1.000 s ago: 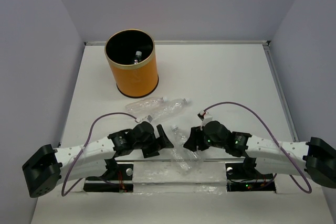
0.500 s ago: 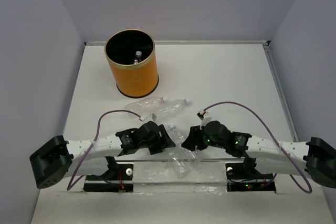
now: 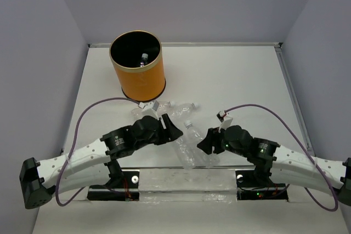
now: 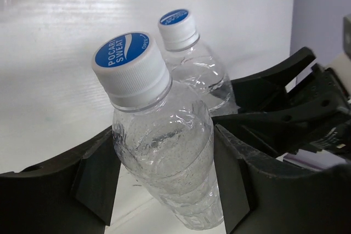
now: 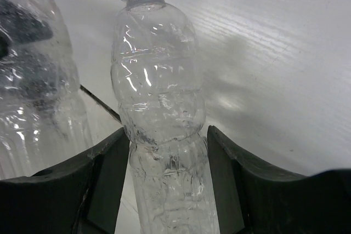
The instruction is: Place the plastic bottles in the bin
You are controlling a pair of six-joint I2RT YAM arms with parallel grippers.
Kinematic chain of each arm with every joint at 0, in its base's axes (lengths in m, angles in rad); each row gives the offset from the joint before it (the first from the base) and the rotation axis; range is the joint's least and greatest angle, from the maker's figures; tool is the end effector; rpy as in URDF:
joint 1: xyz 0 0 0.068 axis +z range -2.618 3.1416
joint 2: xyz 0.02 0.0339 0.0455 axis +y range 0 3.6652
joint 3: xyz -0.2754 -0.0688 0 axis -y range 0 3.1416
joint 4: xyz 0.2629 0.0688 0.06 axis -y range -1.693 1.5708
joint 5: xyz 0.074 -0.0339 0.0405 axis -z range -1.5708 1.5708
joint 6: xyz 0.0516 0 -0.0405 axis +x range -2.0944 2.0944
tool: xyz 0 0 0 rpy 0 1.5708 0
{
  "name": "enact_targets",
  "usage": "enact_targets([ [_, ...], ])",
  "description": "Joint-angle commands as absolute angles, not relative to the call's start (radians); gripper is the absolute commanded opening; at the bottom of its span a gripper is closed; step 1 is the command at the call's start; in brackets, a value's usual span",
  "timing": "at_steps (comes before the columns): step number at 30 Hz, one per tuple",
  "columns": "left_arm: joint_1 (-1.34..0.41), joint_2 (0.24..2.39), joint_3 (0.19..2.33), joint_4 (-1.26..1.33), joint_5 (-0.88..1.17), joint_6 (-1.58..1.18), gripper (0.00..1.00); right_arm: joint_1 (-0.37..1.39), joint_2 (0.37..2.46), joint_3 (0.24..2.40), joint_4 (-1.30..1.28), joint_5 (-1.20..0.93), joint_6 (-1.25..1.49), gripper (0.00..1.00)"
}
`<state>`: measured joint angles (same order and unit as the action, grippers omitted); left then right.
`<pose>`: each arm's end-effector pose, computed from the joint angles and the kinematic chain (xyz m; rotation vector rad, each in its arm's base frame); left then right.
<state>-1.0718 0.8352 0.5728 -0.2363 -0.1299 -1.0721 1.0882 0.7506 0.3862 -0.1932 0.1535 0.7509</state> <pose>0.1086 -0.1852 0.2476 -0.0887 2.2855 -1.1212 0.0959 0.1661 0.1976 -0.2845 2.2461 0.8928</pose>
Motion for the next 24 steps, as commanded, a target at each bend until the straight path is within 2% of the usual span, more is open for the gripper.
enact_targets([
  [1, -1.075, 0.804, 0.727, -0.348, -0.279, -0.977, 0.58, 1.097, 0.693, 0.485, -0.258, 0.247, 0.696, 0.29],
  [6, -1.065, 0.853, 0.859, -0.330, -0.438, -0.867, 0.58, 1.097, 0.693, 0.514, -0.262, 0.278, 0.676, 0.28],
  [13, -0.957, 0.997, 1.205, -0.304, -0.603, -0.606, 0.57, 1.097, 0.695, 0.512, -0.249, 0.299, 0.673, 0.28],
  [18, -0.770, 1.077, 1.331, -0.181, -0.572, -0.441, 0.57, 1.097, 0.729, 0.518, -0.212, 0.281, 0.660, 0.28],
  [24, -0.495, 1.213, 1.517, -0.123, -0.660, -0.314, 0.58, 1.097, 0.758, 0.538, -0.172, 0.276, 0.623, 0.28],
])
